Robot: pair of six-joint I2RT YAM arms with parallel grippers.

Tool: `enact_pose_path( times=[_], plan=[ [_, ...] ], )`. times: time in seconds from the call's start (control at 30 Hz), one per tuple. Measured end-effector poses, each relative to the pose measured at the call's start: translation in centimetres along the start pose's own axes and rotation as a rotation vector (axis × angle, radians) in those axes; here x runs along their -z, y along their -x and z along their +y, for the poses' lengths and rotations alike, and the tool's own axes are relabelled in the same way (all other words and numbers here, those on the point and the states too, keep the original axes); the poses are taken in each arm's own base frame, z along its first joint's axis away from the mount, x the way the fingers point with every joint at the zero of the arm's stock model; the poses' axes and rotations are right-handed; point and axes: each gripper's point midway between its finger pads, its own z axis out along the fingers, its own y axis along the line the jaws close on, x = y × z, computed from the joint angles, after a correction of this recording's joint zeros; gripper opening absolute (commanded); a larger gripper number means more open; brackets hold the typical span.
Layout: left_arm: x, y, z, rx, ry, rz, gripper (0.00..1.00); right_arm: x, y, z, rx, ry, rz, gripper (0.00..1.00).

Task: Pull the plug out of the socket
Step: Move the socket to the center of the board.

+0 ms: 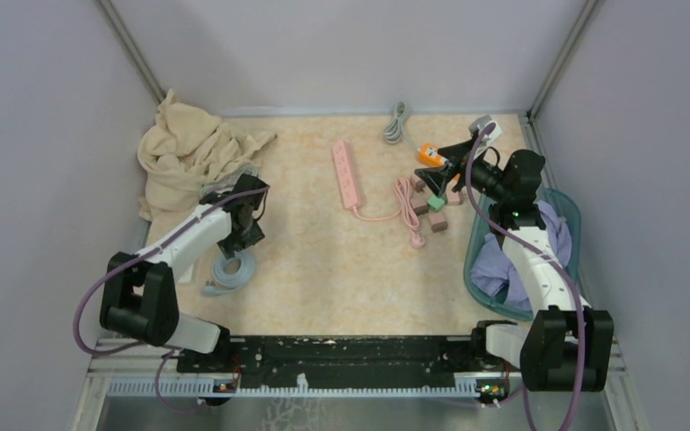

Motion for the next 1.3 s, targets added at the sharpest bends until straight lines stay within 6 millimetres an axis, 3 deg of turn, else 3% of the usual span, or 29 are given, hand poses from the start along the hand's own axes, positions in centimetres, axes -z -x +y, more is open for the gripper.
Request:
enact_pose_path(
  times=[0.23, 0.4, 0.5, 0.6, 0.8, 1.1, 1.3],
  plan=[
    [-3.2, -3.3, 1.3, -0.091, 0.154, 0.126, 0.71, 0.0, 0.0, 0.0, 0.000, 0.000, 0.000, 0.85],
    [-3.7, -3.5, 1.2, -0.106, 0.178, 0.142, 0.61, 0.0, 0.0, 0.0, 0.000, 0.000, 0.000, 0.85],
    [-3.8, -3.7, 0.9, -0.086, 0.150, 0.128, 0.25, 0.0, 0.0, 0.0, 0.001, 0.000, 0.000, 0.85],
    [-3.8, -3.8, 0.8, -0.036, 0.098, 0.096, 0.11, 0.0, 0.0, 0.0, 0.001, 0.000, 0.000, 0.85],
    [-2.7, -4.4, 0.6, 0.023, -0.043, 0.073, 0.00, 0.0, 0.0, 0.0, 0.000, 0.000, 0.000, 0.85],
    [2.9, -4.1, -2.7, 0.245, -0.619, -0.085, 0.00, 0.0, 0.0, 0.0, 0.001, 0.000, 0.000, 0.85],
    [3.9, -5.0, -4.2, 0.302, -0.705, -0.023, 0.00, 0.0, 0.0, 0.0, 0.001, 0.000, 0.000, 0.85]
  ],
)
